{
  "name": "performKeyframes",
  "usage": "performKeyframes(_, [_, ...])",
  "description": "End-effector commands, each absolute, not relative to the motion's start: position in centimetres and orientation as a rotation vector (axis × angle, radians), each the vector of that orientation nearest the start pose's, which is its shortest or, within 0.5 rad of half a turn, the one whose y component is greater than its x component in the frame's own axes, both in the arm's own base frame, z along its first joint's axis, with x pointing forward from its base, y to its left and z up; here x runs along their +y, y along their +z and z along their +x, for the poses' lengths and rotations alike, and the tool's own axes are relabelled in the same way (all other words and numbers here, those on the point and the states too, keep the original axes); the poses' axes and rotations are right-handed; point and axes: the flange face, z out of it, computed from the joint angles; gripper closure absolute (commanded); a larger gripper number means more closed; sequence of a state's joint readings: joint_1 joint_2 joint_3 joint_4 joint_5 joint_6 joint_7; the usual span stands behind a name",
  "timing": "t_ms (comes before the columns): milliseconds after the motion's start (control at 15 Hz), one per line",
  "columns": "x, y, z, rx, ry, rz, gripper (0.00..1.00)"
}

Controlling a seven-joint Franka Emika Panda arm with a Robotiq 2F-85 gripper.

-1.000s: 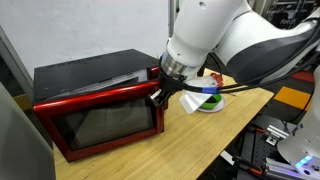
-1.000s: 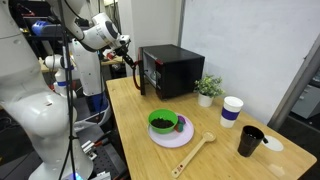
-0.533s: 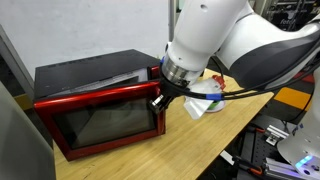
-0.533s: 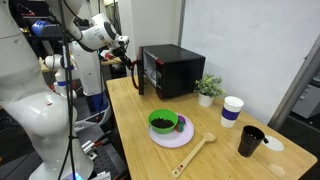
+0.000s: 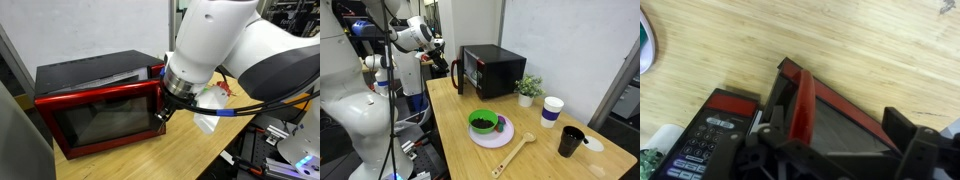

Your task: Remove the light green bowl from the microwave and put it on the table

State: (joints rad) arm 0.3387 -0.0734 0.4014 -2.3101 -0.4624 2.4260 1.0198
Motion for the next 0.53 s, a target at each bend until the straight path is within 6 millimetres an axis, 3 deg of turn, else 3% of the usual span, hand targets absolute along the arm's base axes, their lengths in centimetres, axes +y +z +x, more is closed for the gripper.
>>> performKeyframes(0, [34.3, 40.5, 38.5, -0.098, -0.584, -3.188, 0.00])
performKeyframes(467, [32.6, 46.3, 38.5, -0.237, -0.533, -3.123, 0.00])
